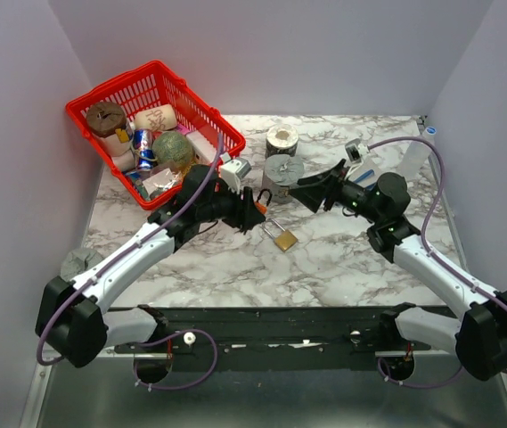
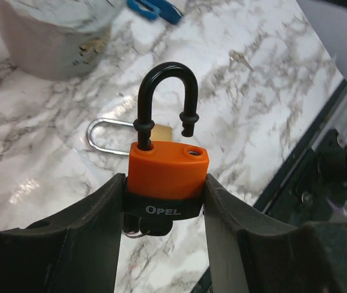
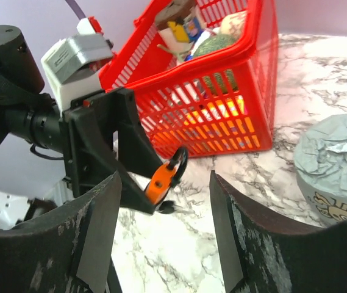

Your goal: Unlock with the key

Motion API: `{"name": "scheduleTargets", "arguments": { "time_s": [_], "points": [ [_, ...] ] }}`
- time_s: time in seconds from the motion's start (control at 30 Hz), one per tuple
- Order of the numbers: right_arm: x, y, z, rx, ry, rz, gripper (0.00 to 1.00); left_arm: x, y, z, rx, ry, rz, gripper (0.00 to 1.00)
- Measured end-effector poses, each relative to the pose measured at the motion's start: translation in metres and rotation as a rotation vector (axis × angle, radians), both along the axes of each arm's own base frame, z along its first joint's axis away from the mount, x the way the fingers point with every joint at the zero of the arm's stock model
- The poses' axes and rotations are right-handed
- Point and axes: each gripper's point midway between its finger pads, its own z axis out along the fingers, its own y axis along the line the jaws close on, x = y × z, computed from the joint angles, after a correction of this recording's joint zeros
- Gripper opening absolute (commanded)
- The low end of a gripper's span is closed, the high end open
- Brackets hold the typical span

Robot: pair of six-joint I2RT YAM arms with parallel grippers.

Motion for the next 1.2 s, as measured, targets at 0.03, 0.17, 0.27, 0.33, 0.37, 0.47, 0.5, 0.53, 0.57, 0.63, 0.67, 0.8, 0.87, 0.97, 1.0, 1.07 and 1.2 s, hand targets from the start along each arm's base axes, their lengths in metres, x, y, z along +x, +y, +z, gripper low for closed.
{"name": "scheduleTargets", "arguments": {
  "time_s": [0.03, 0.17, 0.27, 0.33, 0.37, 0.47, 0.5, 0.53, 0.57, 0.63, 0.67, 0.8, 0.87, 0.97, 1.0, 1.07, 1.2],
  "points": [
    [-0.003, 0.001, 0.0, -0.01, -0.005, 0.017, 0.68, -0.01, 0.001, -0.002, -0.005, -0.007, -0.034, 0.0],
    [-0.018, 0.008, -0.005, -0.043, 0.001, 0.097, 0.68, -0.042, 0.002, 0.004, -0.059, -0.044, -0.161, 0.0],
    [-0.033, 0.019, -0.008, -0.055, 0.007, 0.159, 0.68, -0.059, 0.0, 0.014, -0.106, -0.078, -0.238, 0.0],
    [-0.042, 0.026, -0.009, -0.06, 0.0, 0.199, 0.68, -0.064, -0.003, 0.02, -0.128, -0.094, -0.273, 0.0],
    [-0.046, 0.028, -0.009, -0.061, -0.002, 0.215, 0.68, -0.066, -0.004, 0.023, -0.138, -0.101, -0.289, 0.0],
    [-0.054, 0.034, -0.009, -0.063, -0.003, 0.251, 0.69, -0.07, -0.007, 0.024, -0.152, -0.1, -0.319, 0.0],
    [-0.056, 0.035, -0.01, -0.064, -0.002, 0.26, 0.69, -0.071, -0.007, 0.025, -0.156, -0.098, -0.329, 0.0],
    [-0.057, 0.036, -0.011, -0.066, -0.001, 0.265, 0.68, -0.073, -0.008, 0.025, -0.159, -0.095, -0.336, 0.0],
    [-0.058, 0.038, -0.012, -0.069, 0.0, 0.269, 0.68, -0.074, -0.008, 0.025, -0.161, -0.093, -0.342, 0.0],
    [-0.057, 0.039, -0.017, -0.08, 0.009, 0.266, 0.68, -0.075, -0.009, 0.027, -0.169, -0.097, -0.354, 0.0],
    [-0.054, 0.038, -0.02, -0.091, 0.015, 0.254, 0.68, -0.076, -0.009, 0.028, -0.172, -0.1, -0.359, 0.0],
    [-0.042, 0.033, -0.034, -0.137, 0.049, 0.173, 0.68, -0.078, -0.011, 0.031, -0.185, -0.111, -0.377, 0.0],
    [-0.034, 0.03, -0.04, -0.158, 0.06, 0.125, 0.68, -0.08, -0.012, 0.033, -0.195, -0.113, -0.392, 0.0],
    [-0.028, 0.028, -0.047, -0.175, 0.073, 0.093, 0.68, -0.084, -0.014, 0.037, -0.219, -0.113, -0.415, 0.0],
    [-0.026, 0.028, -0.048, -0.178, 0.079, 0.09, 0.68, -0.085, -0.015, 0.038, -0.228, -0.11, -0.423, 0.0],
    [-0.023, 0.032, -0.05, -0.18, 0.087, 0.099, 0.69, -0.086, -0.014, 0.037, -0.237, -0.095, -0.421, 0.0],
    [-0.021, 0.035, -0.052, -0.179, 0.099, 0.109, 0.7, -0.085, -0.014, 0.034, -0.24, -0.077, -0.413, 0.0]
  ]
}}
